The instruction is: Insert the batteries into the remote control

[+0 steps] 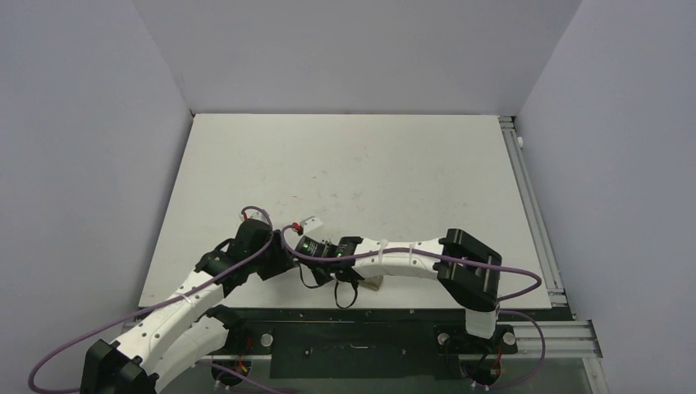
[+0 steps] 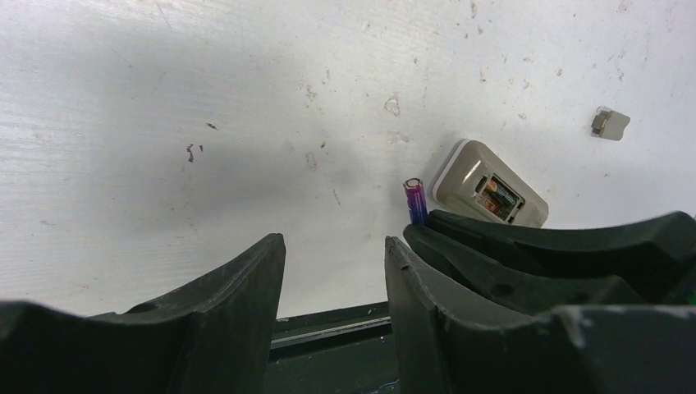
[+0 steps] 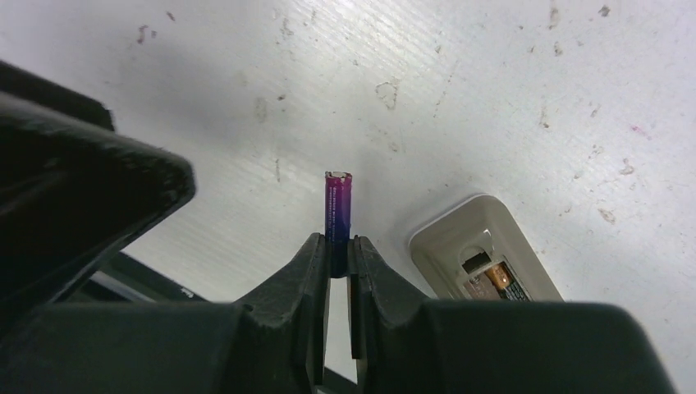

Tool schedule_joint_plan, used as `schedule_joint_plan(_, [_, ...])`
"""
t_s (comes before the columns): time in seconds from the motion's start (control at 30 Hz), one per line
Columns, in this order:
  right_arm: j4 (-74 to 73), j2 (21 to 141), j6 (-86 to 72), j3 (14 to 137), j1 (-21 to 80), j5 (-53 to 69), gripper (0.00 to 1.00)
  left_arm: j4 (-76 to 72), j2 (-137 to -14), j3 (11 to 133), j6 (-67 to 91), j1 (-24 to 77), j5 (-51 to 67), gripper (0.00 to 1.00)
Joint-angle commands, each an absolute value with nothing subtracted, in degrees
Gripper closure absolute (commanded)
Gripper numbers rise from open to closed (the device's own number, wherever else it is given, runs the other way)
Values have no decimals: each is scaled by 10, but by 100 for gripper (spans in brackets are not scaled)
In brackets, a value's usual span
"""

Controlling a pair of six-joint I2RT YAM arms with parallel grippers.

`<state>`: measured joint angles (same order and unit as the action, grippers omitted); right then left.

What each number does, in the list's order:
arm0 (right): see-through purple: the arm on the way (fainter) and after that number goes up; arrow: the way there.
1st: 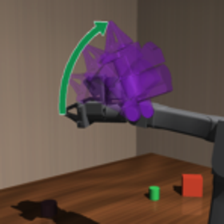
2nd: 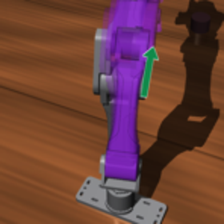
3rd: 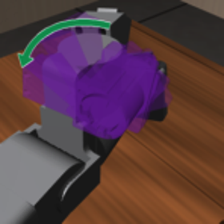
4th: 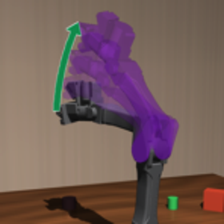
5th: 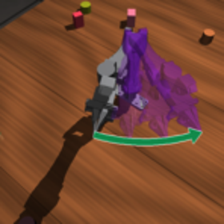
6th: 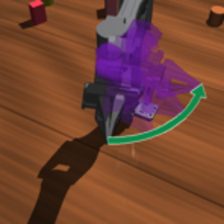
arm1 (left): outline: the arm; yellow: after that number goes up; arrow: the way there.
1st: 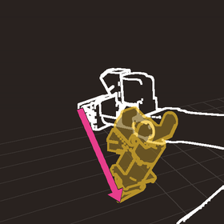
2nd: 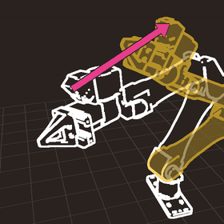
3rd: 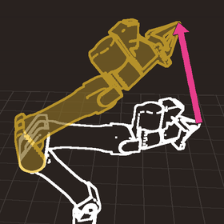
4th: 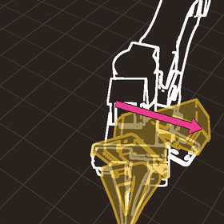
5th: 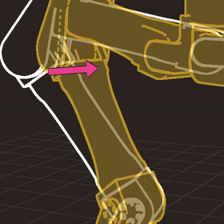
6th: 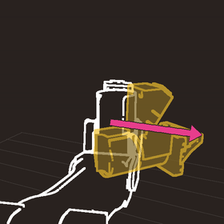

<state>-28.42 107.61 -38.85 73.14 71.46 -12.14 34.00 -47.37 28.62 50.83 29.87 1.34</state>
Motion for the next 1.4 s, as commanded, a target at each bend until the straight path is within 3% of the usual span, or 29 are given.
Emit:
schedule_joint_plan(0.0, [-286, 1012, -370, 722, 720, -111, 92, 318, -476, 287, 513, 294, 37, 55])
schedule_joint_plan(0.63, [-353, 850, -253, 640, 696, -94, 92, 245, -557, 317, 501, 294, 109, 52])
schedule_joint_plan(1.37, [-457, 887, -103, 663, 617, 26, 92, 163, -684, 355, 492, 296, 185, 47])
